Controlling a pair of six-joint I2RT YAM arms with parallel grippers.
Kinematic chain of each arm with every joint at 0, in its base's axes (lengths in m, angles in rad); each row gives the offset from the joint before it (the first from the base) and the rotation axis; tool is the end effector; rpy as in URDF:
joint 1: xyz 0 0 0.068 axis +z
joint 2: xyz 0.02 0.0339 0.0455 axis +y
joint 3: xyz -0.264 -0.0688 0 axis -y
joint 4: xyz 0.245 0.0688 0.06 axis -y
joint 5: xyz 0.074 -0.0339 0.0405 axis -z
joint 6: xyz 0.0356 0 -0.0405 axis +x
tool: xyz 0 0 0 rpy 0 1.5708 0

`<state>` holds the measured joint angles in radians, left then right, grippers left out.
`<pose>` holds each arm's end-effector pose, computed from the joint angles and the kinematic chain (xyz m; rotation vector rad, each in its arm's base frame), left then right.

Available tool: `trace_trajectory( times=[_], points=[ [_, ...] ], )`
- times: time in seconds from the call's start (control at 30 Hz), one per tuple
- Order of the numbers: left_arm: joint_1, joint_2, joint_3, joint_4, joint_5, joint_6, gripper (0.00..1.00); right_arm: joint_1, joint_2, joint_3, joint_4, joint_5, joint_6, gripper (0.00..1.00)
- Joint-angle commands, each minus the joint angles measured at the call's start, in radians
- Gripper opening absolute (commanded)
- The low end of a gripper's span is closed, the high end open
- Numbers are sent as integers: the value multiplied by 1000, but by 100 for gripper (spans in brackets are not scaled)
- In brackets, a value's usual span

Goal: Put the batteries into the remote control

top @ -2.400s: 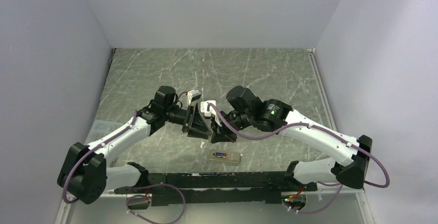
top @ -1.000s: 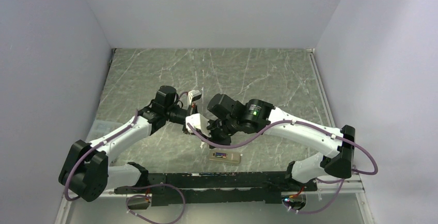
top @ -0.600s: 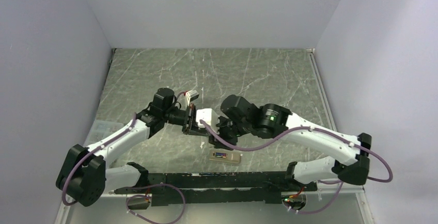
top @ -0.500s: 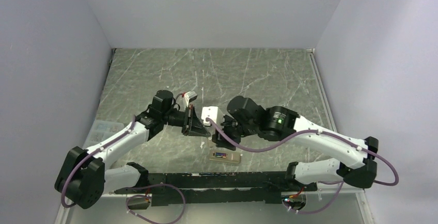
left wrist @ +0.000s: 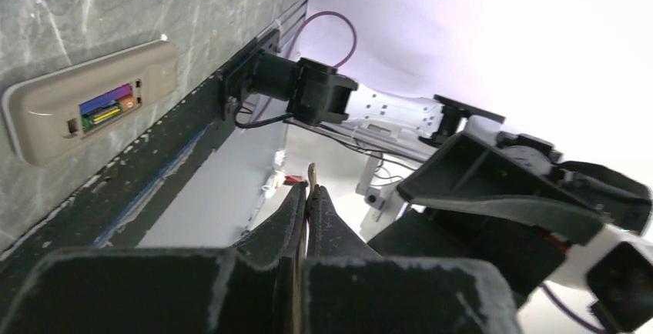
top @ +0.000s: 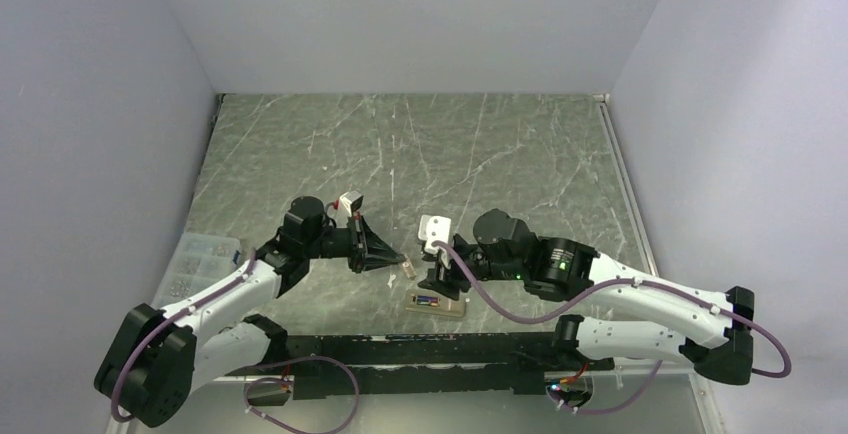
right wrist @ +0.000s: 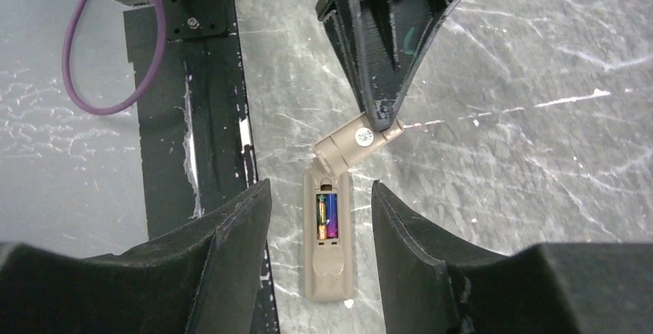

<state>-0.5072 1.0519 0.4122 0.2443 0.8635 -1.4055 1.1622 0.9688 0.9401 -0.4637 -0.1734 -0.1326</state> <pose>0.1714 -0.1262 0.2072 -0.3731 2.4466 -1.9164 0.0791 0.1981 0.3325 -1.3885 1.6506 0.7975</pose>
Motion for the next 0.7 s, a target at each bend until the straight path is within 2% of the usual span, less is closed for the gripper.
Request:
trace_trajectory(
  times=[0.0,0.1,0.27,0.5,0.67],
  points=[
    [2,-49,-11,123,-37,-194,0,17,-51,-66,202,-68,-111,53],
    [2,-71,-24,130,-42,-252,0,35,-55,-84,223,-80,-190,53],
    [2,-88,-43,145,-41,-316,0,97,-29,-64,200,2,-307,53],
    [2,-101,-46,117,-35,-351,0,197,5,-29,167,199,-432,52],
    [2,-99,-49,121,-24,-368,0,257,38,-10,149,349,-508,48]
  ],
)
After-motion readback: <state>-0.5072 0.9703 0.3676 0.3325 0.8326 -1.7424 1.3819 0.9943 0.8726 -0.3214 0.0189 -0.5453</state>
